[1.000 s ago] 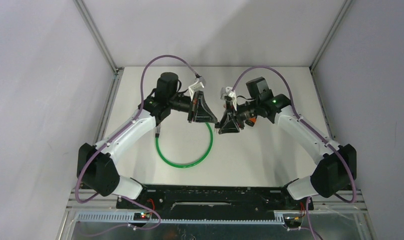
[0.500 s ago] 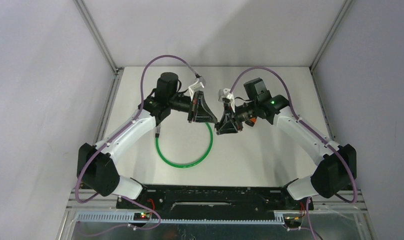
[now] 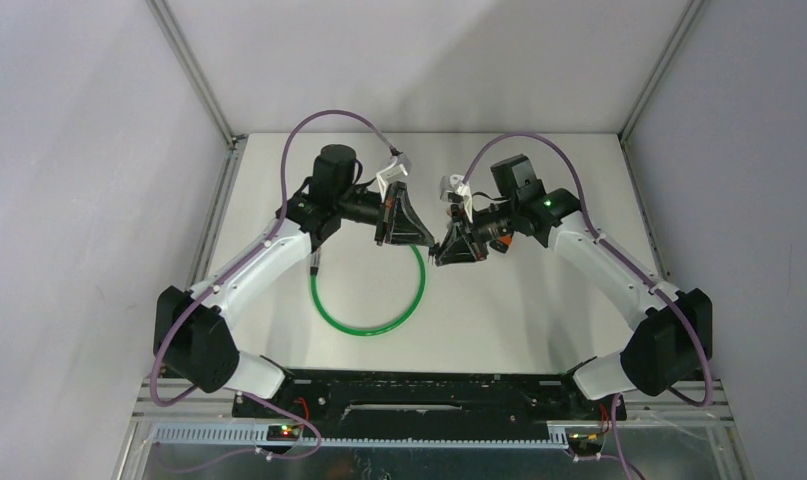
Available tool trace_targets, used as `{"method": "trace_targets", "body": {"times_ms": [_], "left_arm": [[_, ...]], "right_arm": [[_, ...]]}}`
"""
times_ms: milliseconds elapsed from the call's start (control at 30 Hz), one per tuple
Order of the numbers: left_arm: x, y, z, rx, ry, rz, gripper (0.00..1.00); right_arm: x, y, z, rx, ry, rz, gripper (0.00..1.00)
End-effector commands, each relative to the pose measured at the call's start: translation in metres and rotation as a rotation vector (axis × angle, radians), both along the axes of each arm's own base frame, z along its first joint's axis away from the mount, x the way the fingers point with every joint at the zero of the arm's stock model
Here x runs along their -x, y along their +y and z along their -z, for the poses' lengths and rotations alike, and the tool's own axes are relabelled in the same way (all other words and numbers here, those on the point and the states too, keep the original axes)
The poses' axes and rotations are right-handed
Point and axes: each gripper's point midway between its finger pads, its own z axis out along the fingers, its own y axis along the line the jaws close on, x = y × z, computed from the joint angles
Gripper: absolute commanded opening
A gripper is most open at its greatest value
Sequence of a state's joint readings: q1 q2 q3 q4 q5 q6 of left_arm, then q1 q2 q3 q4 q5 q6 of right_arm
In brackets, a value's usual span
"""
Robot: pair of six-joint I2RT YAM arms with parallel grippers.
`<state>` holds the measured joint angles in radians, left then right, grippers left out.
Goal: Unlock with the key
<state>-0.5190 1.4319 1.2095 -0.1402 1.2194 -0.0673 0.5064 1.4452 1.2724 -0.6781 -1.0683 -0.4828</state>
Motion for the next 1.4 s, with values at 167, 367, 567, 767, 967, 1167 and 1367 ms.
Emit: {"method": "trace_targets", "body": {"times_ms": [167, 367, 567, 767, 967, 1167, 1367], "left_arm": [[0.015, 0.008, -0.004, 0.014, -0.059, 0.048, 0.00], [0.014, 0.010, 0.002, -0.005, -0.081, 0.043, 0.00], [0.011, 0.013, 0.008, -0.031, -0.112, 0.030, 0.00], [0.007, 0.019, 0.025, -0.097, -0.182, 0.015, 0.00], [0.003, 0.021, 0.040, -0.140, -0.224, 0.003, 0.01], [-0.001, 0.020, 0.051, -0.178, -0.267, -0.002, 0.04], [-0.006, 0.020, 0.052, -0.192, -0.298, -0.023, 0.31]], "right_arm": [[-0.007, -0.008, -0.009, -0.003, -0.056, 0.037, 0.05], [-0.011, -0.013, -0.008, 0.013, -0.065, 0.064, 0.00], [-0.013, -0.016, -0.007, 0.033, -0.080, 0.080, 0.00], [-0.020, -0.021, -0.002, 0.083, -0.102, 0.130, 0.00], [-0.026, -0.024, 0.000, 0.126, -0.132, 0.181, 0.00], [-0.033, -0.027, 0.003, 0.172, -0.169, 0.236, 0.00], [-0.039, -0.030, -0.001, 0.181, -0.192, 0.280, 0.00]]}}
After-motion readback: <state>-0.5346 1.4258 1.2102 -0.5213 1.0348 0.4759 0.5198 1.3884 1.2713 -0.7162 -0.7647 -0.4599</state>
